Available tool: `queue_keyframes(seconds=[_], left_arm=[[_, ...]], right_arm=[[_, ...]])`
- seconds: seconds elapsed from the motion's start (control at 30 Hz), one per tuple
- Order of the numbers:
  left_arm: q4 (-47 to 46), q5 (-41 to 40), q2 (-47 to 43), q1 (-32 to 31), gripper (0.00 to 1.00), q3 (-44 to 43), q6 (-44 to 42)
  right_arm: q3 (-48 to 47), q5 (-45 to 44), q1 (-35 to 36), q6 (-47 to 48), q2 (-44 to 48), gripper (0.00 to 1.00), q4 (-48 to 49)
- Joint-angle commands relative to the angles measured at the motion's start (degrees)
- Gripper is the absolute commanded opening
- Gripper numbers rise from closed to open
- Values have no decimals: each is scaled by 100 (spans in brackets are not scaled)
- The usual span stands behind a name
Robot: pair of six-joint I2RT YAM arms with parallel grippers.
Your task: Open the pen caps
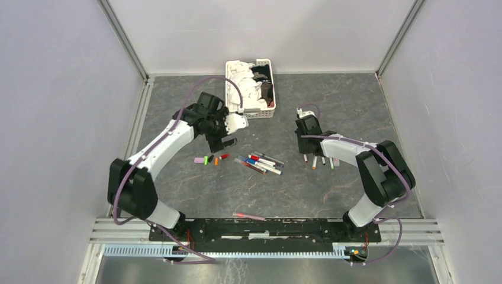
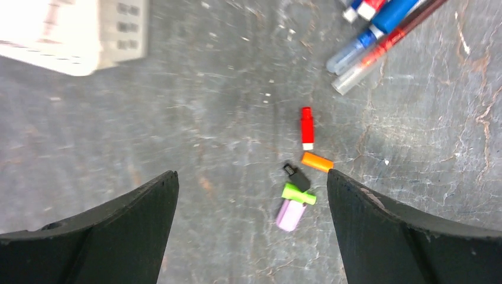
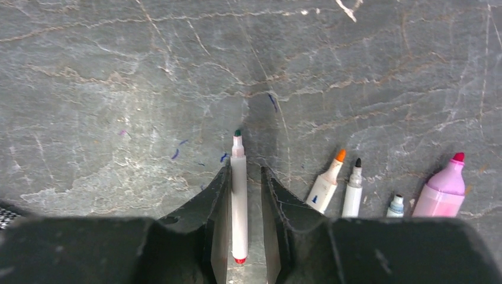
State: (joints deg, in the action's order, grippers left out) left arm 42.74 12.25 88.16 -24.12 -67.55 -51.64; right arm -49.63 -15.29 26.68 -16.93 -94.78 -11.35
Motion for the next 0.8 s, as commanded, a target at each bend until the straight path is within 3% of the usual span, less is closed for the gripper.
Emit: queue_keyframes(seconds=[0.0,0.1,0.27,0.53,0.67,0.77], left_arm=[[357,224,-745,85,100,-613,361],[399,283,-1063,133,100,-821,400],[377,281,-1456,246,100,-1050,529],[244,150,-1754,469,100,-1093,858],[375,322,-1630,587,100,-1233,1062],[420,571,-1638,610,100,-1282,1126]], right_arm=[[376,-330,-122,62,130,30,-576],[491,-279,-125,82,276,30,-584],[657,-412,-172,141,563,23,-664],[621,-597,-350,238,962,23,-944],[403,-60,-123,448,1321,29,-705],[153,810,66,716,1284,35,-439]])
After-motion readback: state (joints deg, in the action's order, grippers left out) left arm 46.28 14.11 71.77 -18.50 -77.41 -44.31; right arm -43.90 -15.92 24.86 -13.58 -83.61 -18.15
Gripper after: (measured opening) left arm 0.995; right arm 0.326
